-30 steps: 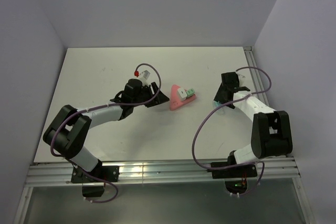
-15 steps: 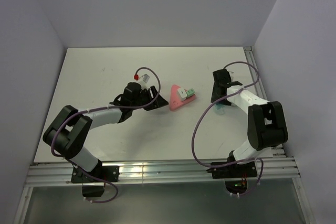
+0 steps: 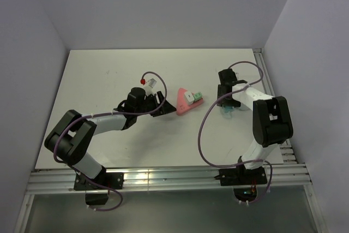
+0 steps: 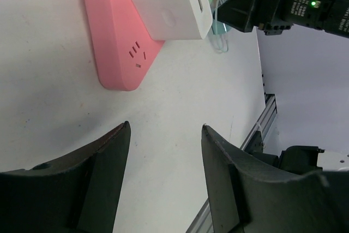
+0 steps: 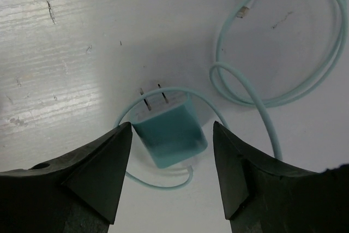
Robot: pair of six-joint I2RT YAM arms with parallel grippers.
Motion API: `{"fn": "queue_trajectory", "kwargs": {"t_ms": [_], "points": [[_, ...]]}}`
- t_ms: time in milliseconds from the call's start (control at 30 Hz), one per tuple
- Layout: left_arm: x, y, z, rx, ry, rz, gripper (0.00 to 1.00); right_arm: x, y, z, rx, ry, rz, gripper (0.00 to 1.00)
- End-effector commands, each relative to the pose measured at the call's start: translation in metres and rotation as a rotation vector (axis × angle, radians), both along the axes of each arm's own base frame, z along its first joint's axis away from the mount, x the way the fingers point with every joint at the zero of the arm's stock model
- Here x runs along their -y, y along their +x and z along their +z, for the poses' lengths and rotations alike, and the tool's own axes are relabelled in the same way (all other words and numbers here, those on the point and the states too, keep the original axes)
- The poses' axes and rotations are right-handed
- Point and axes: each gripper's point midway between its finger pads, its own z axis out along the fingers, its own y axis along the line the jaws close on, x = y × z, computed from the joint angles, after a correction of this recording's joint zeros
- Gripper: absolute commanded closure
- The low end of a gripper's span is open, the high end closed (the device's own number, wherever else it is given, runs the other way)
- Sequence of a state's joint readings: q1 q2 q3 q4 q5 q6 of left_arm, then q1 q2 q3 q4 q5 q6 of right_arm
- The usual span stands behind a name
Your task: Insert the plug
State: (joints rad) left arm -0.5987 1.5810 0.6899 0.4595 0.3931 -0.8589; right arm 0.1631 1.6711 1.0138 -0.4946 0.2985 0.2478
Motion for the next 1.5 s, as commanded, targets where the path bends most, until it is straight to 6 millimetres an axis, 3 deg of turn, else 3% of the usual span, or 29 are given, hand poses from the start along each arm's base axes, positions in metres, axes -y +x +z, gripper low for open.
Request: {"fn": "queue_trajectory", "kwargs": {"t_ms": [0, 133, 267, 367, 400, 433, 500, 633, 667, 700, 733, 767, 833, 867, 900, 933, 967, 1067, 1133, 1200, 1400, 1467], "points": [[0.003, -0.002, 0.022, 0.058, -0.059, -0.031, 0.4, -0.003, 0.014, 0.002, -0.009, 0.004, 0.047, 0.32], [0.003, -0.003, 0.021, 0.053, -0.061, -0.038, 0.4, -0.005, 0.011, -0.008, -0.046, 0.02, 0.03, 0.34], [0.001, -0.002, 0.019, 0.051, -0.059, -0.035, 0.4, -0.005, 0.005, -0.014, -0.055, 0.031, 0.007, 0.43], [-0.001, 0.0, 0.016, 0.049, -0.052, -0.029, 0.4, -0.004, 0.002, -0.007, -0.043, 0.029, -0.017, 0.65], [-0.001, 0.001, 0.017, 0.049, -0.052, -0.027, 0.4, -0.003, 0.004, 0.003, -0.017, 0.03, -0.027, 0.8], [-0.002, 0.001, 0.017, 0.052, -0.051, -0.025, 0.4, -0.001, 0.002, 0.009, -0.02, 0.023, -0.032, 0.87], [-0.003, 0.003, 0.017, 0.058, -0.042, -0.015, 0.41, 0.0, 0.009, 0.041, 0.05, 0.015, -0.052, 1.0], [-0.008, 0.008, 0.03, 0.092, -0.038, 0.026, 0.44, 0.003, 0.007, 0.1, 0.121, -0.053, -0.093, 1.0], [-0.01, 0.008, 0.031, 0.093, -0.032, 0.039, 0.44, 0.002, 0.016, 0.123, 0.169, -0.068, -0.105, 1.0], [-0.012, 0.011, 0.035, 0.102, -0.029, 0.061, 0.45, 0.001, 0.017, 0.133, 0.184, -0.092, -0.113, 1.0], [-0.014, 0.011, 0.046, 0.124, -0.042, 0.072, 0.45, -0.007, 0.012, 0.141, 0.181, -0.122, -0.119, 1.0], [-0.015, 0.01, 0.05, 0.135, -0.044, 0.077, 0.46, -0.011, 0.019, 0.162, 0.231, -0.142, -0.129, 1.0], [-0.016, 0.009, 0.065, 0.168, -0.052, 0.099, 0.46, -0.03, 0.02, 0.175, 0.241, -0.152, -0.087, 1.0], [-0.016, 0.008, 0.07, 0.191, -0.053, 0.1, 0.46, -0.041, 0.026, 0.191, 0.281, -0.146, -0.057, 1.0], [-0.012, 0.004, 0.082, 0.224, -0.071, 0.087, 0.45, -0.047, 0.027, 0.201, 0.312, -0.169, -0.028, 1.0], [-0.008, -0.001, 0.092, 0.253, -0.091, 0.064, 0.45, -0.065, 0.027, 0.212, 0.359, -0.181, 0.024, 1.0], [-0.004, -0.005, 0.098, 0.277, -0.109, 0.035, 0.45, -0.068, 0.027, 0.222, 0.393, -0.205, 0.035, 1.0], [0.006, -0.018, 0.122, 0.326, -0.19, -0.038, 0.45, -0.07, 0.025, 0.237, 0.429, -0.319, 0.079, 1.0], [0.006, -0.024, 0.139, 0.375, -0.241, -0.06, 0.43, -0.058, 0.024, 0.254, 0.488, -0.446, 0.037, 1.0], [0.005, -0.027, 0.151, 0.401, -0.276, -0.059, 0.41, -0.064, 0.016, 0.26, 0.538, -0.491, 0.053, 1.0], [0.009, -0.039, 0.196, 0.5, -0.404, -0.108, 0.36, -0.089, -0.001, 0.277, 0.645, -0.214, 0.077, 1.0], [0.015, -0.039, 0.203, 0.499, -0.434, -0.128, 0.34, -0.109, -0.015, 0.274, 0.584, 0.004, 0.105, 1.0]]}}
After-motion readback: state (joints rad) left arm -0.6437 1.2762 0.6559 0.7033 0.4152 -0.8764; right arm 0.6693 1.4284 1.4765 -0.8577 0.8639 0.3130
